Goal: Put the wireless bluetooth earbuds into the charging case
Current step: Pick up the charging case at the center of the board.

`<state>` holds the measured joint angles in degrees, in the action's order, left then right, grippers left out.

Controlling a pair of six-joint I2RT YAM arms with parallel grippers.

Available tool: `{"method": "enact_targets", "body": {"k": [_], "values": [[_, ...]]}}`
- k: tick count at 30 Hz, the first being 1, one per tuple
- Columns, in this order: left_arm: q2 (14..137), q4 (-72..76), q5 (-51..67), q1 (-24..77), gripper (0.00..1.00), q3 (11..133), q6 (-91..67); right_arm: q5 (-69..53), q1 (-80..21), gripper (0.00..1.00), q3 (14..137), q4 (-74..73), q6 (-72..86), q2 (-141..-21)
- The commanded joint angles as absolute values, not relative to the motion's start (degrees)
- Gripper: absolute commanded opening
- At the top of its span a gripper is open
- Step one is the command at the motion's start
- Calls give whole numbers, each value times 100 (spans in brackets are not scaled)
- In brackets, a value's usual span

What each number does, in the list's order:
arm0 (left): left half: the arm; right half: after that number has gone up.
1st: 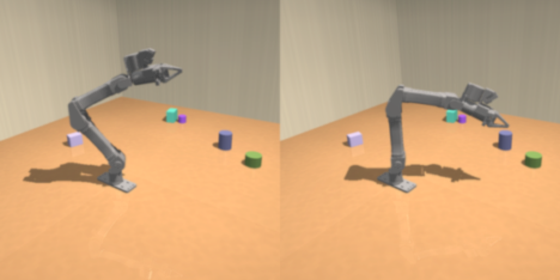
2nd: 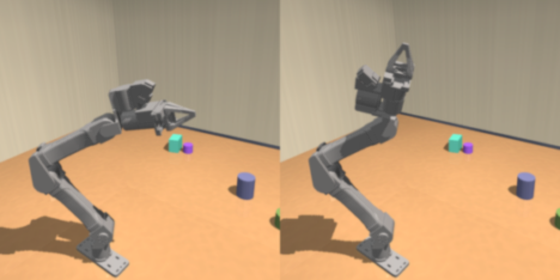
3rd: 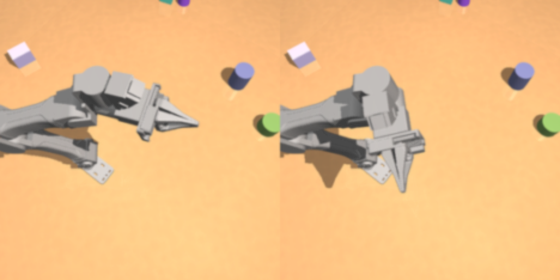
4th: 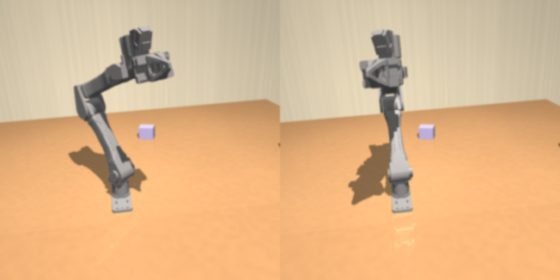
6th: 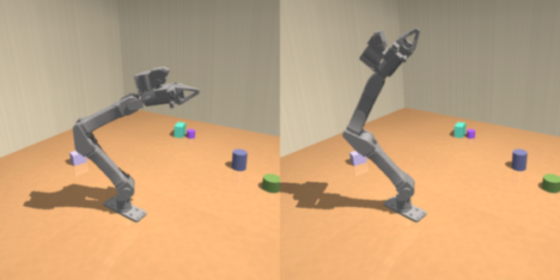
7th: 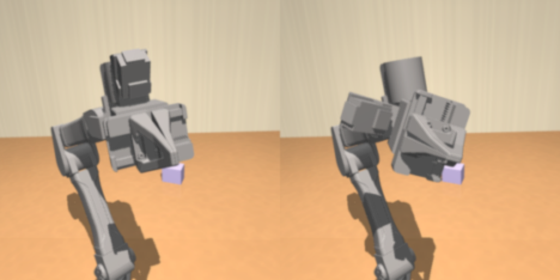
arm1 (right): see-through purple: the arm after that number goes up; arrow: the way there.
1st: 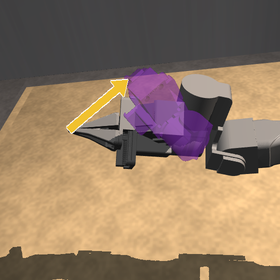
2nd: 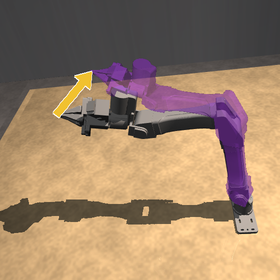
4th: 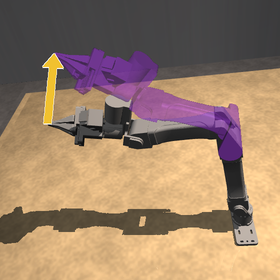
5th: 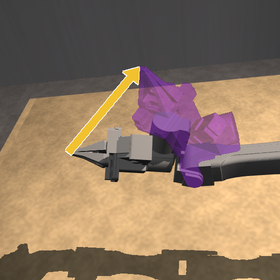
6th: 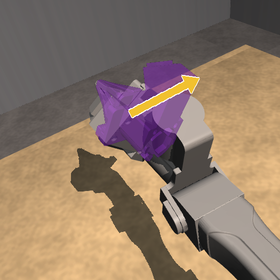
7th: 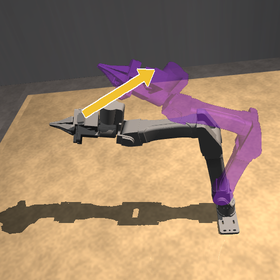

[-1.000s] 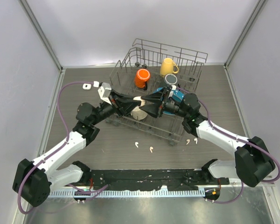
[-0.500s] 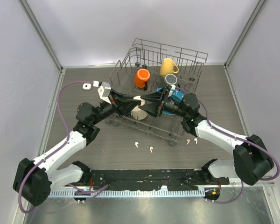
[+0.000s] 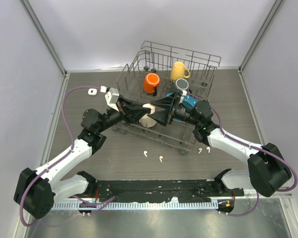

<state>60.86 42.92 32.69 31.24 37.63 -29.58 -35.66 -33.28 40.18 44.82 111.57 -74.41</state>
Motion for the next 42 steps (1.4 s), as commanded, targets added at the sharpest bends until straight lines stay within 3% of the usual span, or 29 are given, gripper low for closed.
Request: {"method": "enact_targets", "body": {"k": [1,9,12,13,14,18,24,42], "values": [[6064,4439,3366,3129,0,3815,-2909,-3489,-3349,63,4096,4825,11145,-7383],[6065,4447,3507,3120,0,3841,-2900,-3472,-3349,37,4043,4957,11215,-7409],[6038,4421,3489,3120,0,3841,-2909,-3480,-3349,26,4034,5036,11224,-7427],[6038,4386,3454,3120,3,3841,-2918,-3472,-3349,18,4025,5062,11232,-7435],[6012,4325,3437,3129,6,3841,-2918,-3472,-3340,13,4017,5123,11232,-7427],[5933,4210,3340,3120,41,3815,-2865,-3463,-3340,3,4017,5150,11215,-7409],[5854,4069,3331,3120,65,3797,-2786,-3463,-3349,1,4008,5150,11206,-7383],[6126,4333,3392,3120,43,3806,-2935,-3507,-3349,1,4008,5124,11224,-7313]]}}
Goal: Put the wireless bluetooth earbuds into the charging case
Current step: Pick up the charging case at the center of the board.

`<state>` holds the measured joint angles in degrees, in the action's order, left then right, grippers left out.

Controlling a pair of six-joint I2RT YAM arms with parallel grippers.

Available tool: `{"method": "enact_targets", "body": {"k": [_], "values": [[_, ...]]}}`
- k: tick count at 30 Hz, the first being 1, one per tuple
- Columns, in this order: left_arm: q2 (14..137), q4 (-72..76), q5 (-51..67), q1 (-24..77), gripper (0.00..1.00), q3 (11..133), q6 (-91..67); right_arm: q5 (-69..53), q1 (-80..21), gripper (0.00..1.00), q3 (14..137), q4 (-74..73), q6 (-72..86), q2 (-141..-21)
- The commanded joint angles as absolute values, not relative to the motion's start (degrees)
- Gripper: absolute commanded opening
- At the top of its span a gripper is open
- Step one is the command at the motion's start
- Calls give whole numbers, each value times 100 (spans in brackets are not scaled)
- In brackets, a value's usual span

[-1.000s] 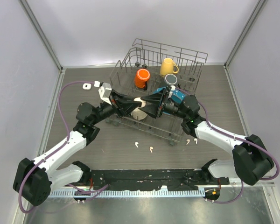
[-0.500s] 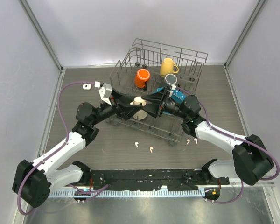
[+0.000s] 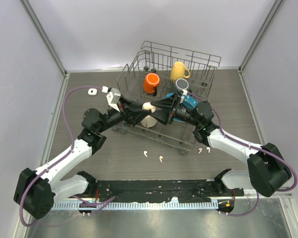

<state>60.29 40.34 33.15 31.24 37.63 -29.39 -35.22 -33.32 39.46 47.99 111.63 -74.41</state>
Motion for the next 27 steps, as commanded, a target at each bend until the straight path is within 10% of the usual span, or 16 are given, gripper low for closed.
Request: {"method": "enact_targets", "body": {"k": [1,27], "values": [[6178,4394,3401,3120,43,3806,-2962,-3498,-3349,1,3999,5124,11232,-7304],[6372,4957,3270,3120,40,3779,-3269,-3551,-3349,1,3902,5511,11461,-7453]]}}
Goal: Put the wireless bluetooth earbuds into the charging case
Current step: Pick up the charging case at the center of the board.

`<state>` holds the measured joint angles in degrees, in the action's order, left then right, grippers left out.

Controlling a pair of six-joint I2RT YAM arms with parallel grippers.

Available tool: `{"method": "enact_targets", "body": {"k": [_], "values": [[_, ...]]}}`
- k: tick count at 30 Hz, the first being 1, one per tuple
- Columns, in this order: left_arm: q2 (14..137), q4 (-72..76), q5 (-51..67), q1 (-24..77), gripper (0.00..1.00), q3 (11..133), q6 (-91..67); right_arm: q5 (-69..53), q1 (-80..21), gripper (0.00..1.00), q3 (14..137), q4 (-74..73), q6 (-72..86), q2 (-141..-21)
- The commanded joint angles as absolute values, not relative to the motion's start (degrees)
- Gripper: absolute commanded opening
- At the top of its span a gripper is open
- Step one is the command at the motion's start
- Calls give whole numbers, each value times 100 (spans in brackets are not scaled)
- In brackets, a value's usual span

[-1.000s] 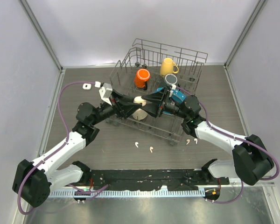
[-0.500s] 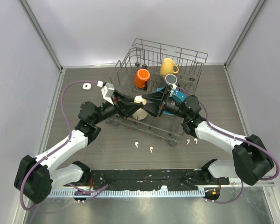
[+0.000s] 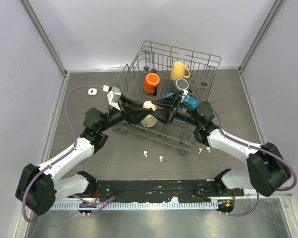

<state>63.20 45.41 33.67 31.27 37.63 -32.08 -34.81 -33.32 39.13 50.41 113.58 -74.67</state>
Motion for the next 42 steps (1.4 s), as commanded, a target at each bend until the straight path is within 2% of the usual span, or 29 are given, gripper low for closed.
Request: {"method": "enact_targets", "body": {"k": [1,4,9,16,17,18,20,21,22,24,25,26,27,28,29,33,38,42], "values": [[6381,4983,3261,3120,40,3779,-3278,-3551,-3357,1,3902,5502,11452,-7453],[6398,5027,3243,3120,46,3797,-3305,-3542,-3349,1,3894,5476,11443,-7444],[6390,5027,3243,3120,49,3806,-3296,-3542,-3357,1,3902,5432,11417,-7418],[6442,4957,3322,3120,29,3849,-3305,-3560,-3357,1,3920,5388,11391,-7409],[6451,4922,3366,3129,25,3867,-3296,-3568,-3357,1,3929,5388,11382,-7418],[6469,4904,3375,3129,16,3876,-3287,-3577,-3349,1,3946,5379,11364,-7418],[6478,4861,3366,3120,0,3876,-3278,-3621,-3357,6,3981,5344,11295,-7418],[6478,4860,3349,3120,0,3859,-3270,-3638,-3357,11,3999,5309,11233,-7401],[6478,4878,3340,3129,0,3824,-3252,-3673,-3349,23,4016,5291,11093,-7400],[6443,4913,3322,3129,0,3771,-3200,-3674,-3349,35,4052,5178,10856,-7313],[6416,4965,3305,3129,0,3657,-3191,-3665,-3349,51,4069,5029,10698,-7252],[6390,5183,3270,3129,0,3578,-3182,-3613,-3349,58,4148,4792,10192,-7181],[6364,5325,3174,3129,0,3490,-3190,-3578,-3349,64,4227,4077,9856,-7085],[6285,5448,3112,3129,0,3324,-3199,-3525,-3349,76,4323,3573,9426,-6893],[6232,5536,3068,3129,0,3253,-3199,-3455,-3349,80,4550,3090,9056,-6778],[6021,6001,2954,3146,0,2831,-3129,-2587,-3349,82,5044,693,7099,-6233],[5749,7785,2558,3164,0,1882,-3085,-1812,-3357,84,5334,-535,5715,-5469],[5398,7989,2575,3173,0,1600,-3199,-1240,-3349,84,5484,-1527,4520,-5072]]}}
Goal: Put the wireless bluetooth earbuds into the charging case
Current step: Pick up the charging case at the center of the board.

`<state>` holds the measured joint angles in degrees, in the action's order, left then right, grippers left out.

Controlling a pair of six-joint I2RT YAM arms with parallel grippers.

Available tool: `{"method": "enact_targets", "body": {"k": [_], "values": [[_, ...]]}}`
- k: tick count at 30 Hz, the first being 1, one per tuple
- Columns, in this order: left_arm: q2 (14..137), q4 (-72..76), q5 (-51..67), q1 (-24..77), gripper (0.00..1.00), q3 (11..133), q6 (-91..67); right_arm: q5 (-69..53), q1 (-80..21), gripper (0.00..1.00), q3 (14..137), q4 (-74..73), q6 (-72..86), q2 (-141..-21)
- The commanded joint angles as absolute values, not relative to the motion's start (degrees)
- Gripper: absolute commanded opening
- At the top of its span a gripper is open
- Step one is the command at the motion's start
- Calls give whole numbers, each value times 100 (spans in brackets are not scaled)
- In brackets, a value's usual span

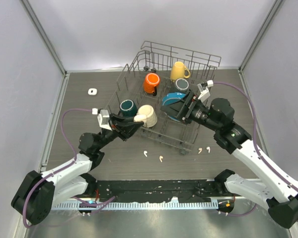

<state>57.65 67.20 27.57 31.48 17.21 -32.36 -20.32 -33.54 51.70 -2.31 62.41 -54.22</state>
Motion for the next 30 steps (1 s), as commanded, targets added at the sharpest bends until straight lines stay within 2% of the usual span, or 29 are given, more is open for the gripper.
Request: {"method": "enact_targets", "body": {"k": [1,9,16,22,27,30], "values": [[5353,7989,2601,3164,0,1556,-3234,-1248,-3349,84,5510,-1616,4335,-5028],[4975,7998,2830,3331,0,1161,-3480,-2109,-3366,84,5941,-2522,2911,-5150],[4878,7884,3339,3392,0,1002,-3586,-2654,-3507,84,5950,-2251,2839,-5185],[5027,7875,3393,3524,0,1028,-3568,-2638,-4060,85,5977,-1987,2821,-5414],[5220,7875,3375,3647,0,1107,-3446,-2778,-4359,85,5731,-1091,3795,-5599],[5230,7875,3314,3665,0,1116,-3349,-2523,-4359,89,5573,-783,4673,-5642]]}}
